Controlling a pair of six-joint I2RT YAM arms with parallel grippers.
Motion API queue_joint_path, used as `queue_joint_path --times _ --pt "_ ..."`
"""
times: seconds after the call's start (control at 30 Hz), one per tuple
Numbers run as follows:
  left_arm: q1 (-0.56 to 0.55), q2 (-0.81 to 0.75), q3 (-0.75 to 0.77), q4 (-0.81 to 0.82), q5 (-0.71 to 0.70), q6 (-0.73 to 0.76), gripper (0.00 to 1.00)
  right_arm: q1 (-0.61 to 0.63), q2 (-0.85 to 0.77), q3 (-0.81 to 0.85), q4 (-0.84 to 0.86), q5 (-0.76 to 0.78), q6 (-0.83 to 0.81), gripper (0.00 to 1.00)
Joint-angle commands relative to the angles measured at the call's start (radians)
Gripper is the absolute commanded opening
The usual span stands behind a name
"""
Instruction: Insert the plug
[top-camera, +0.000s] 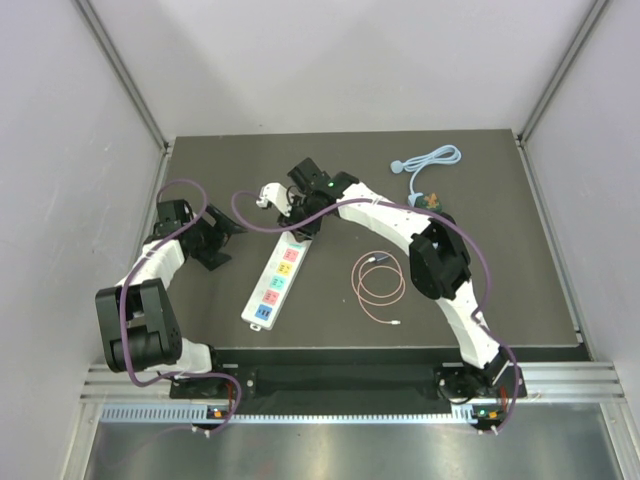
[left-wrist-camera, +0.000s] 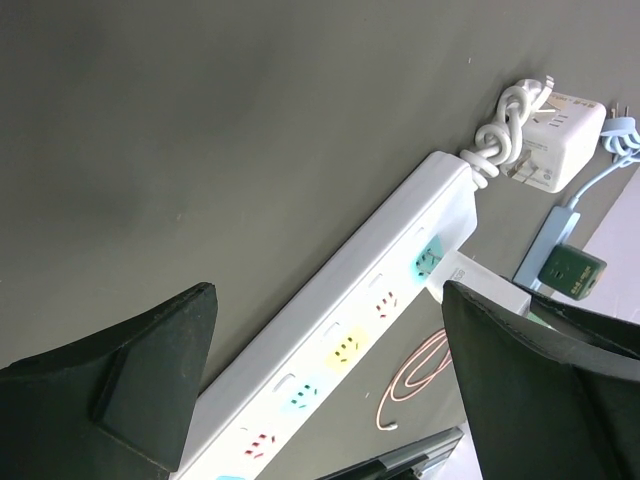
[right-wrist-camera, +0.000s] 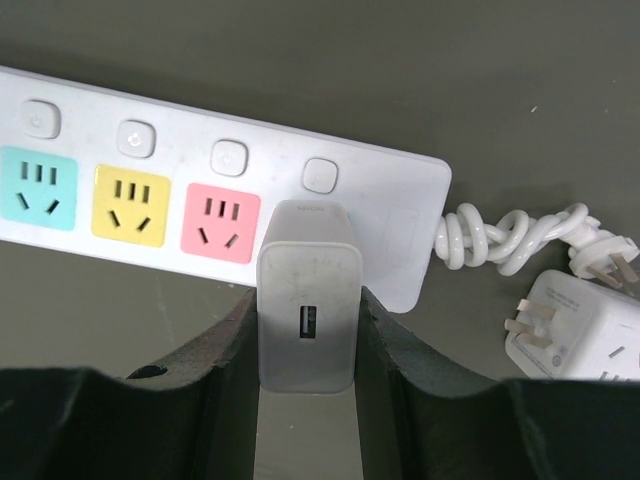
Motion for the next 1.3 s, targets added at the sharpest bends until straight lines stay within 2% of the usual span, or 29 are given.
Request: queue_joint_path --times 0.0,0.6,1.1,1.27 --pt "0.006 -0.006 0.008 0.040 0.021 -0.005 0.98 -0.025 0.019 0.062 0.006 0.017 -0.035 0.00" --pt "0.005 -0.016 0.003 0.049 0.019 -0.010 0.98 -0.017 0.014 -0.009 -0.026 -0.078 -0.010 0.00" --pt "0.006 -0.021 0.000 0.046 0.013 -0.007 0.98 -0.019 0.026 -0.040 -0.043 -0.023 -0.001 0.00" --pt "0.006 -0.010 0.015 0.045 0.018 -0.020 0.98 0.006 0.055 -0.060 -0.017 0.045 0.025 0.00"
